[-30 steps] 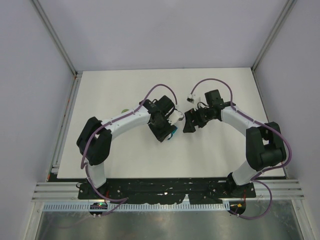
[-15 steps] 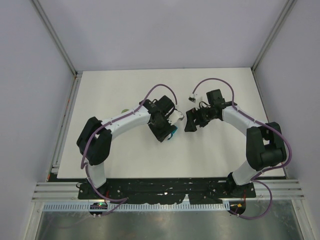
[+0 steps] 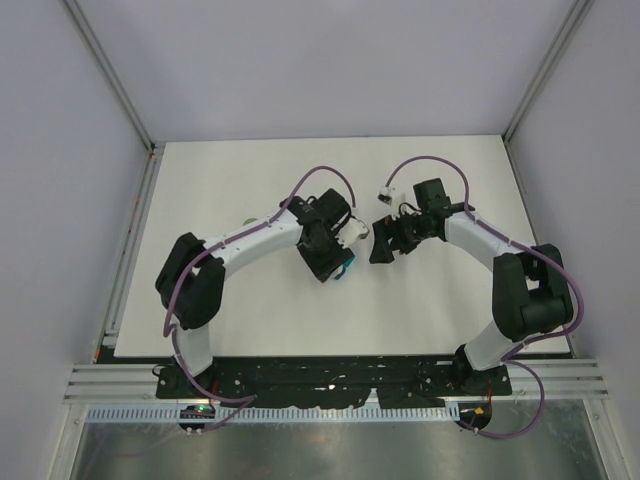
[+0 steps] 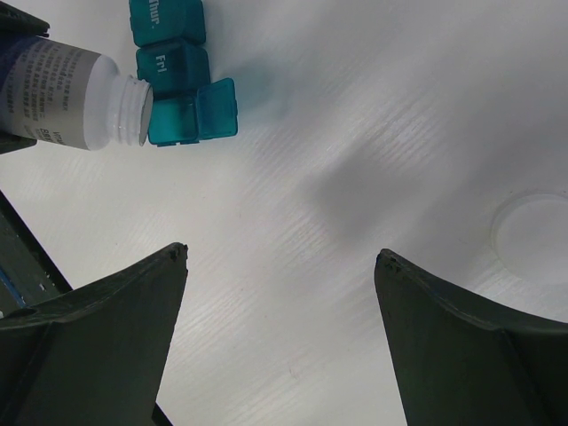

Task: Sort the pills into containers
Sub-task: Pour the pill into the pill container.

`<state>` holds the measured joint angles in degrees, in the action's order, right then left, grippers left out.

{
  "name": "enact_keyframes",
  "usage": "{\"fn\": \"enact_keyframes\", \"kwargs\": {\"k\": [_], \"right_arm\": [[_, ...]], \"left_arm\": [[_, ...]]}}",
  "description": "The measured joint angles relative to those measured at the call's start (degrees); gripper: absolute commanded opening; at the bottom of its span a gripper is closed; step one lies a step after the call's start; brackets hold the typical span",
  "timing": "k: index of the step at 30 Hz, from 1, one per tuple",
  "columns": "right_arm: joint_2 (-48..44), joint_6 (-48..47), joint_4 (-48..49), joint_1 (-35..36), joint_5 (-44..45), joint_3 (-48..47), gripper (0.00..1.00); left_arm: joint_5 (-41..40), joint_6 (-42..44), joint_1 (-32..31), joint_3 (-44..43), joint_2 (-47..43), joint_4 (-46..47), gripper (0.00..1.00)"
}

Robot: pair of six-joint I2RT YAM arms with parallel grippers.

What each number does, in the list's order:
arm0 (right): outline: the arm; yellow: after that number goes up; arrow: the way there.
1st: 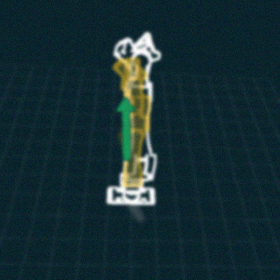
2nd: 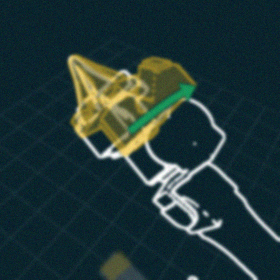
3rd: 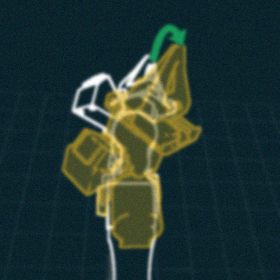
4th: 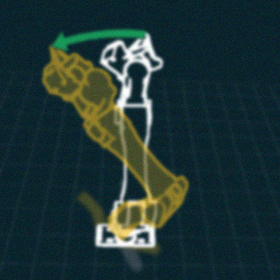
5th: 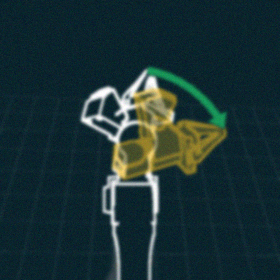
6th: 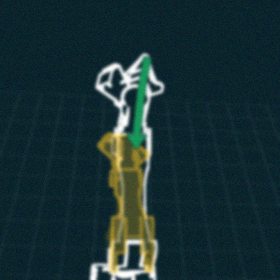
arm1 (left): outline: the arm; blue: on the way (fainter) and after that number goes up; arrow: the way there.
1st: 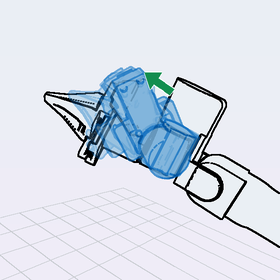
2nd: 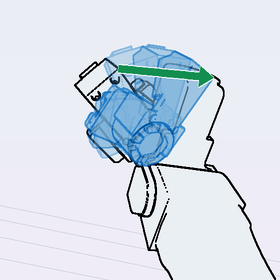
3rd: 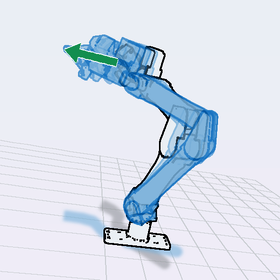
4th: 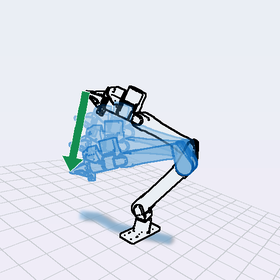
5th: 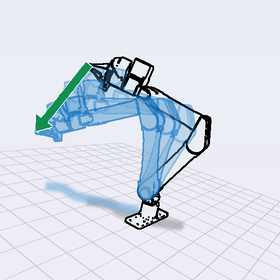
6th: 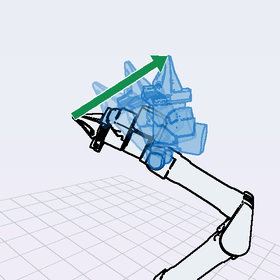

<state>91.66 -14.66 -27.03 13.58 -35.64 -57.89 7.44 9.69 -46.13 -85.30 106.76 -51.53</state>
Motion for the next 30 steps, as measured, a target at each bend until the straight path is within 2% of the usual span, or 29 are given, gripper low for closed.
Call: {"fn": "enact_keyframes", "kwargs": {"k": [30], "right_arm": [[0.0, 0.0, 0.0, -0.6, 0.1, 0.0, 0.9]], "left_arm": [[-1.0, 1.2, 0.0, -2.3, 1.6, -1.9, 0.0]]}}
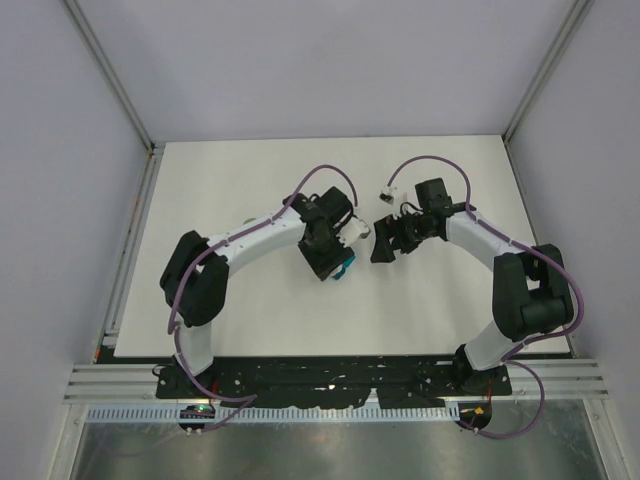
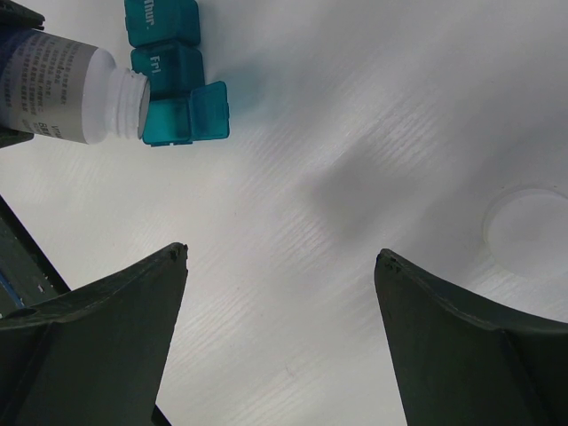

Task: Sort the pills into containers
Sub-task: Pour the pill into the pill container.

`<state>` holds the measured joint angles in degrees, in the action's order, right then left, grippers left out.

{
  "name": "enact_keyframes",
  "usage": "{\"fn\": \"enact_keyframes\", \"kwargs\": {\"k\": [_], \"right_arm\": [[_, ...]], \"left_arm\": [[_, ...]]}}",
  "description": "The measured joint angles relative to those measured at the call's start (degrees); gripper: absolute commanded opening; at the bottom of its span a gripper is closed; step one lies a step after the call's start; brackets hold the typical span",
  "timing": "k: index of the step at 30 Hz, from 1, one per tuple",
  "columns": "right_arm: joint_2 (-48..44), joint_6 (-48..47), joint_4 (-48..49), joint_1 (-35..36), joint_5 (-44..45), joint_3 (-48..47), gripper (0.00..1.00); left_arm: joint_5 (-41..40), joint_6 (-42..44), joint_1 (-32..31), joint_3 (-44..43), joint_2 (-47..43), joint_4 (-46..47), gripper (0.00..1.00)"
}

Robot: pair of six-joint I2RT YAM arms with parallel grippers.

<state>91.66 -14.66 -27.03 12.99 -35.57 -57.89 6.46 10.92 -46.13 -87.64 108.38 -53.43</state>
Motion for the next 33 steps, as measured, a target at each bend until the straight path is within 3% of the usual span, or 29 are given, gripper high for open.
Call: {"fn": "enact_keyframes", "kwargs": {"k": [33], "right_arm": [[0.0, 0.0, 0.0, 0.0, 0.1, 0.0, 0.9]], "left_arm": [[0.0, 0.0, -0.7, -3.3, 2.0, -3.0, 0.0]]}}
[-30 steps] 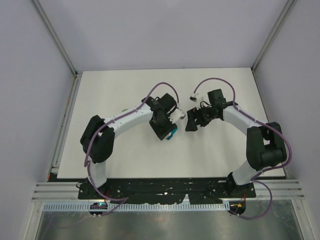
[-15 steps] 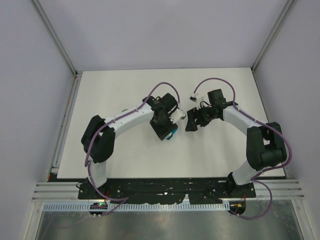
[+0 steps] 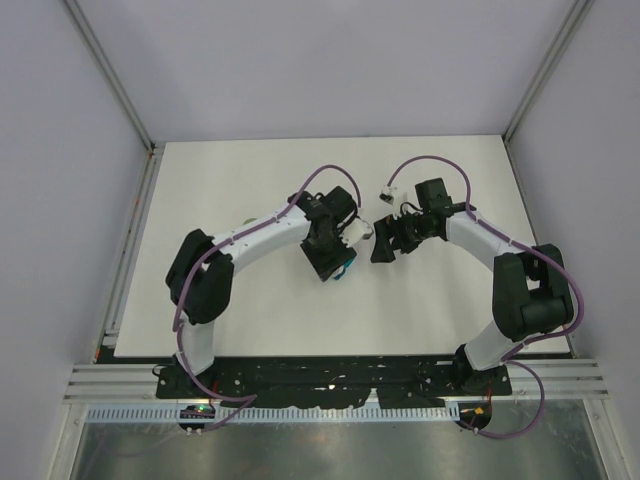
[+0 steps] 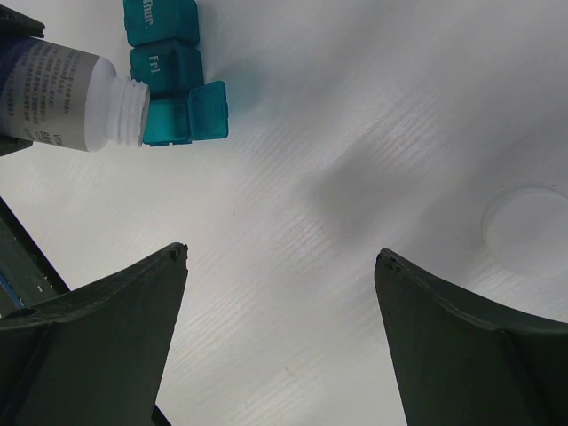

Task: Sort the pills into containers
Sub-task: Pour the pill into the pill container.

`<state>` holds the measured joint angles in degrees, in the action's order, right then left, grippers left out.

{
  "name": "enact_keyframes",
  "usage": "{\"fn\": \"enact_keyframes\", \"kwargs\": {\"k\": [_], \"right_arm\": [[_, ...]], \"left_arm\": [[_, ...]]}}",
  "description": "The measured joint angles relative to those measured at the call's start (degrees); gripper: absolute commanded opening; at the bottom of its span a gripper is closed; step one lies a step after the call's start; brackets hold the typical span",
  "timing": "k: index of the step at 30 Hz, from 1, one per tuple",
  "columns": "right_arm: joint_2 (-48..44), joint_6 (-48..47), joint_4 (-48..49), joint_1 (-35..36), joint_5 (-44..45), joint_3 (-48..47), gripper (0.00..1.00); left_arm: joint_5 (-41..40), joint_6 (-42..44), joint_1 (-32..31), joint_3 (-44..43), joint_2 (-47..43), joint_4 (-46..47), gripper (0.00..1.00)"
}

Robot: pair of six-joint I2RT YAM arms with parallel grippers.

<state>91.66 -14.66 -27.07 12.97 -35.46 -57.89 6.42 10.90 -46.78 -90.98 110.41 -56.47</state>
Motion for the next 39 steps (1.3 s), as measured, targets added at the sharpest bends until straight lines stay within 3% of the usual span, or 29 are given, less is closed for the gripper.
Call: {"fn": "enact_keyframes", "kwargs": {"k": [39], "right_arm": [[0.0, 0.0, -0.2, -0.1, 0.0, 0.0, 0.9]], "left_arm": [[-0.7, 0.0, -0.1, -1.9, 2.0, -1.4, 0.0]]}}
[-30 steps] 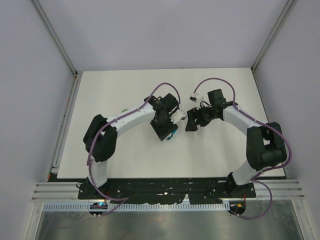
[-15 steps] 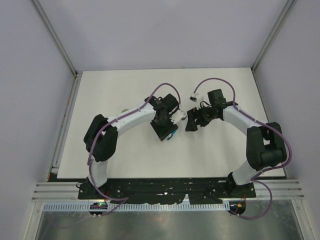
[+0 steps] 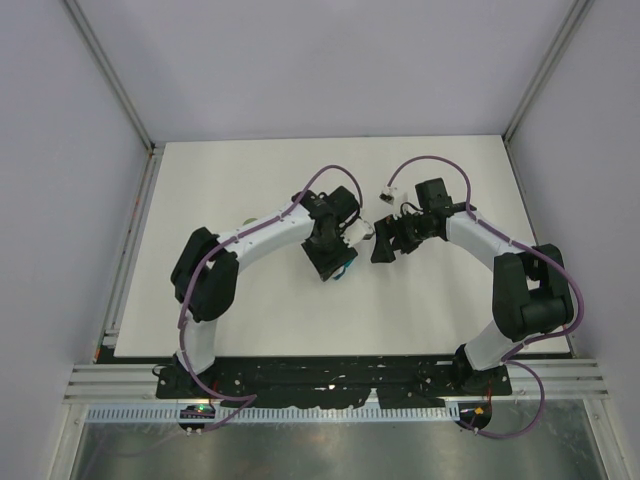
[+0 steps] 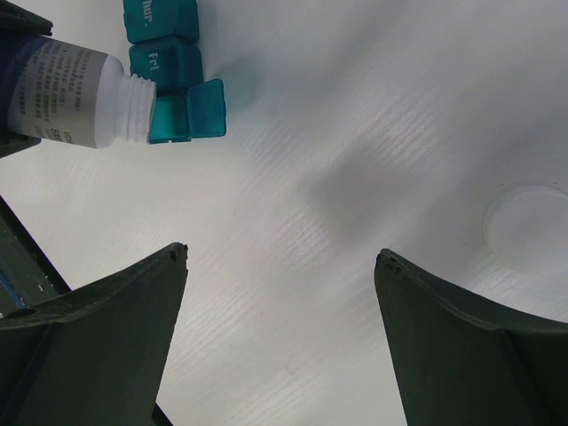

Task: Sort the pills into containers
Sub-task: Pour the pill into the pill container.

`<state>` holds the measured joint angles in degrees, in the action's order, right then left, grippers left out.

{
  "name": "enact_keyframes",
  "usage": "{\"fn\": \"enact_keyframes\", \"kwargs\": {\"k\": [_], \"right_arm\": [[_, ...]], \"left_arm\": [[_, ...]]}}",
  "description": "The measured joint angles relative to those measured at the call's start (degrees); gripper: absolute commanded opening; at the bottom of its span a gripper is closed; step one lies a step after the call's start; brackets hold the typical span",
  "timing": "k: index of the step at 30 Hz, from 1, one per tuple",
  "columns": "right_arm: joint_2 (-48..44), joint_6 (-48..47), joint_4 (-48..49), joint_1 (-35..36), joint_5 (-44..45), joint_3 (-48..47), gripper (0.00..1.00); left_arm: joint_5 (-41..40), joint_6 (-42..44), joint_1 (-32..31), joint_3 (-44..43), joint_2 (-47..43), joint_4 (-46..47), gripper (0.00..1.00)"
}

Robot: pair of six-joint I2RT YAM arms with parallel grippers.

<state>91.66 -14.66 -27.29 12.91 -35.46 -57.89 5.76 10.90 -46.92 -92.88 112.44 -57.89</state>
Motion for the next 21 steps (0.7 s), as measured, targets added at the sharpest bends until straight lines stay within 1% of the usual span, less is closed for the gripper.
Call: {"fn": "enact_keyframes", "kwargs": {"k": [21], "right_arm": [[0.4, 0.0, -0.2, 0.0, 0.0, 0.0, 0.9]], "left_arm": [[-0.4, 0.0, -0.3, -1.1, 0.1, -1.3, 0.0]]}}
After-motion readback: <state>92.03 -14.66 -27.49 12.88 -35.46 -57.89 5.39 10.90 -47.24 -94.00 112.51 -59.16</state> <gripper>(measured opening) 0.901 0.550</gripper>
